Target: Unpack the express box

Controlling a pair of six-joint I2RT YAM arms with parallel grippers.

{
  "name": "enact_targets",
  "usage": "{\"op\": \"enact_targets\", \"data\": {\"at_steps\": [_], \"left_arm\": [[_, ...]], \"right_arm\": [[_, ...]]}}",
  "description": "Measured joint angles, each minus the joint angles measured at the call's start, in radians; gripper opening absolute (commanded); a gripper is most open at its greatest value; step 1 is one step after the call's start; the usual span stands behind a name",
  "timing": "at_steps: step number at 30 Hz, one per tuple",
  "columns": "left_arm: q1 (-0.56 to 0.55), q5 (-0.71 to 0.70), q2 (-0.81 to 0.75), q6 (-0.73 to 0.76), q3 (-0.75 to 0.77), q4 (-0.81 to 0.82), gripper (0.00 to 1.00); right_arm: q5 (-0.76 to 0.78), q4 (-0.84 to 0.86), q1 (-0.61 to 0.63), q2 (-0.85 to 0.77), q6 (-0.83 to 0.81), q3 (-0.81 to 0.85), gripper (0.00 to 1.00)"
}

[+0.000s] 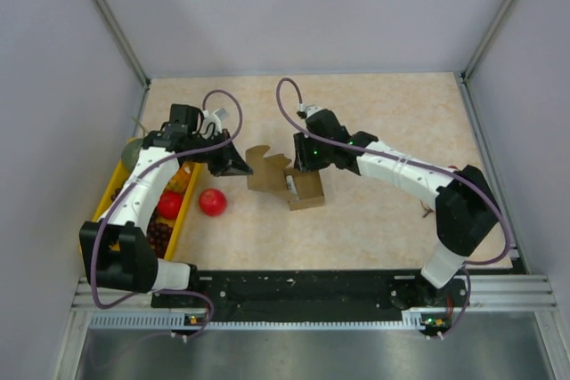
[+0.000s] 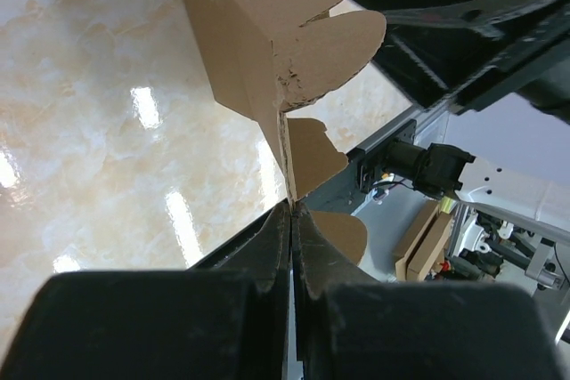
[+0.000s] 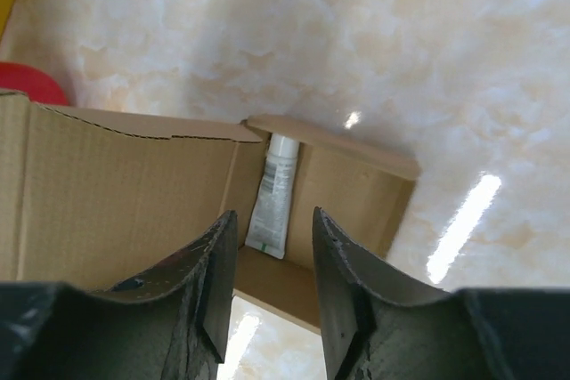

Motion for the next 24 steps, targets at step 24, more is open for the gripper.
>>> {"op": "enact_targets", "data": {"at_steps": [24], "left_arm": [[0.017,-0.055,0.0,0.037,-0.057,-0.005,0.0]], "right_arm": [[-0.039,-0.003,0.038,0.253,0.055,0.001,0.36]]}}
